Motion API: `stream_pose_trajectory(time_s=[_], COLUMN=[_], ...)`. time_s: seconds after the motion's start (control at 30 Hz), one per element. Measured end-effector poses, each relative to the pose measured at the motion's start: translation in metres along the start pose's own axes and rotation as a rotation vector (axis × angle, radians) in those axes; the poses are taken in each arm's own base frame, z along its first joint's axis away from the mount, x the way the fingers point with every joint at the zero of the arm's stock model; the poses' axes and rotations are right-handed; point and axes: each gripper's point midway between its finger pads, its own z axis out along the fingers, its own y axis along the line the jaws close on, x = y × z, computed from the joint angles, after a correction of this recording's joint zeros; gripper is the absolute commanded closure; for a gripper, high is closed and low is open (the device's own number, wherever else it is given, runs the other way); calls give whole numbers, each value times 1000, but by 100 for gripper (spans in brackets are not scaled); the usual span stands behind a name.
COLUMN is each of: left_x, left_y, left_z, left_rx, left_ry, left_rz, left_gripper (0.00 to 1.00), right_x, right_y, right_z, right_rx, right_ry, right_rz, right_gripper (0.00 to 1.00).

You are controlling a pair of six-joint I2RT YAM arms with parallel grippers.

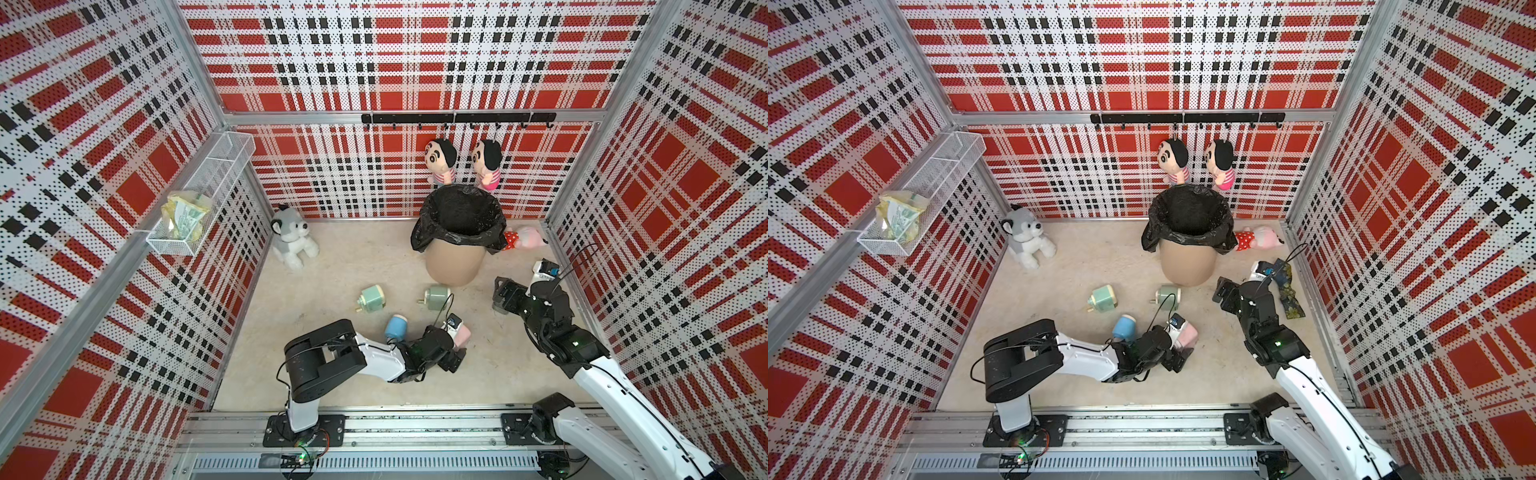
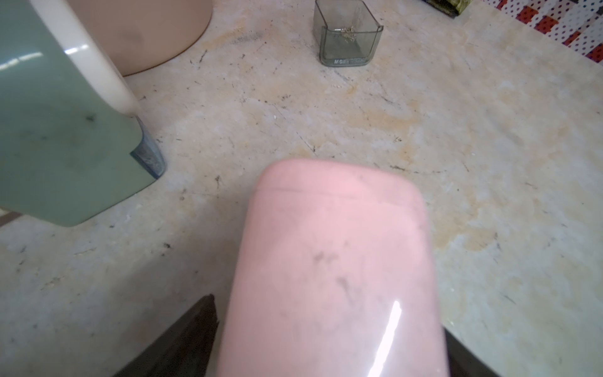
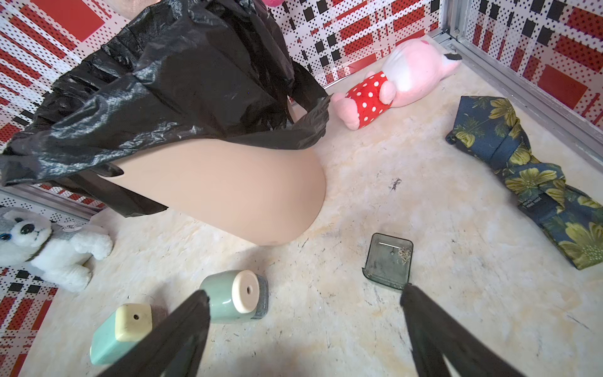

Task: Take out the pencil sharpener tray and clean the shavings
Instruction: Pick up the pencil sharpener from the center of the board.

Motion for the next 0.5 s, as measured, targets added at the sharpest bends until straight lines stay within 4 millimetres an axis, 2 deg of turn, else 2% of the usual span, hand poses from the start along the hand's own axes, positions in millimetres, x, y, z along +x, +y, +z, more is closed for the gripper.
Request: stream_pose_trajectory(time_s=[0.33, 0.5], left_x=[2, 1], left_y=[-1, -3], left_z=[6, 8], left_rx=[7, 16], left_ry=[-14, -24], left_rz=[-3, -5], left_gripper=[24, 43], right_x=[1, 1], right_y=[0, 0], right_z=[0, 0], right_rx=[0, 0], right_ry=[3, 5], right_rz=[-1, -2], right_gripper=[6, 7])
